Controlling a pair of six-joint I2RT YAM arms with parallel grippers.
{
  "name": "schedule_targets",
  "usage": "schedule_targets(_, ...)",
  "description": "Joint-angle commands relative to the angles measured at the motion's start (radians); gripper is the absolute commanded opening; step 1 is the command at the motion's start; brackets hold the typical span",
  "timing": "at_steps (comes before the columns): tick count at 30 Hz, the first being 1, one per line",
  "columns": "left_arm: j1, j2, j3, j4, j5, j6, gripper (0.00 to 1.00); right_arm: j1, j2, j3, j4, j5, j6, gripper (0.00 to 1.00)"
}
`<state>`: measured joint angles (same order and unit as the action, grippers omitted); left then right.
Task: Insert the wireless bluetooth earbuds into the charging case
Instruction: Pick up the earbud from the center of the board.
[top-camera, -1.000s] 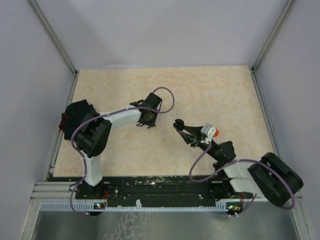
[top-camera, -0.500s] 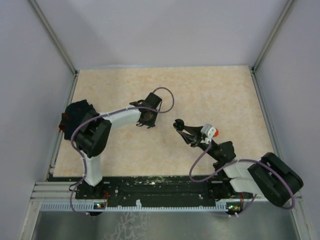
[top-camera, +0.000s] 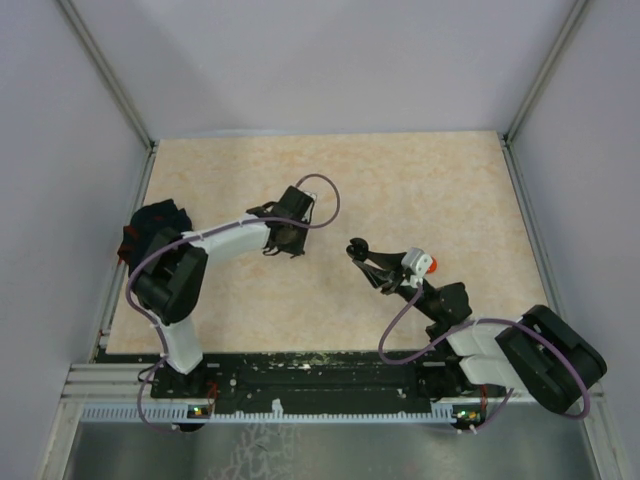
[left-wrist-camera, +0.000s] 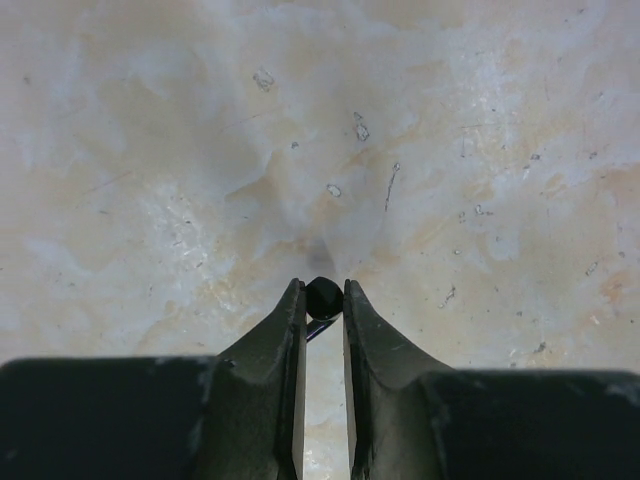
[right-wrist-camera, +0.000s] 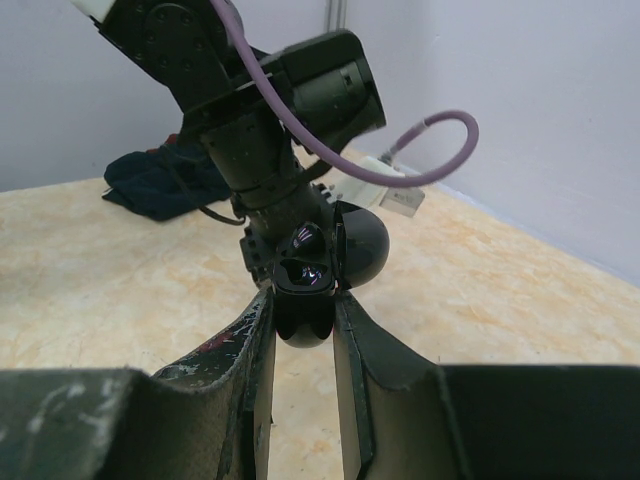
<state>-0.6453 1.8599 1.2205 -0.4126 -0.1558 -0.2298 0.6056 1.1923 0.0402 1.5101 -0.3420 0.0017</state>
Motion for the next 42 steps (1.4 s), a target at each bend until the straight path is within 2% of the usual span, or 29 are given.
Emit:
schedule_targets(1, 0.015, -0.123, -0.053, 0.096, 0.043, -0.004, 0.13, 0.000, -0.020, 0.016, 0.042, -0.012, 0.011, 0.00)
schedule_targets(10, 0.022, -0.388, -0.213, 0.318, 0.166, 0.015, 0.12, 0.000, -0.018, 0.020, 0.041, -0.019, 0.010, 0.00)
schedule_targets(18, 0.022, -0.595, -0.356, 0.604, 0.392, 0.031, 0.12, 0.000, -0.003, 0.021, 0.050, -0.032, 0.011, 0.00)
schedule_targets(24, 0.006, -0.667, -0.399, 0.739, 0.546, 0.022, 0.12, 0.000, 0.006, 0.022, 0.056, -0.034, 0.011, 0.00)
schedule_targets(32, -0.043, -0.703, -0.452, 0.917, 0.651, -0.003, 0.12, 0.000, 0.018, 0.018, 0.088, -0.044, 0.010, 0.00)
schedule_targets(36, -0.071, -0.697, -0.482, 1.048, 0.660, -0.058, 0.09, 0.000, 0.028, 0.021, 0.108, -0.043, 0.010, 0.00)
schedule_targets(42, -0.148, -0.669, -0.491, 1.152, 0.619, -0.086, 0.09, 0.000, 0.061, 0.033, 0.164, -0.050, 0.015, 0.00)
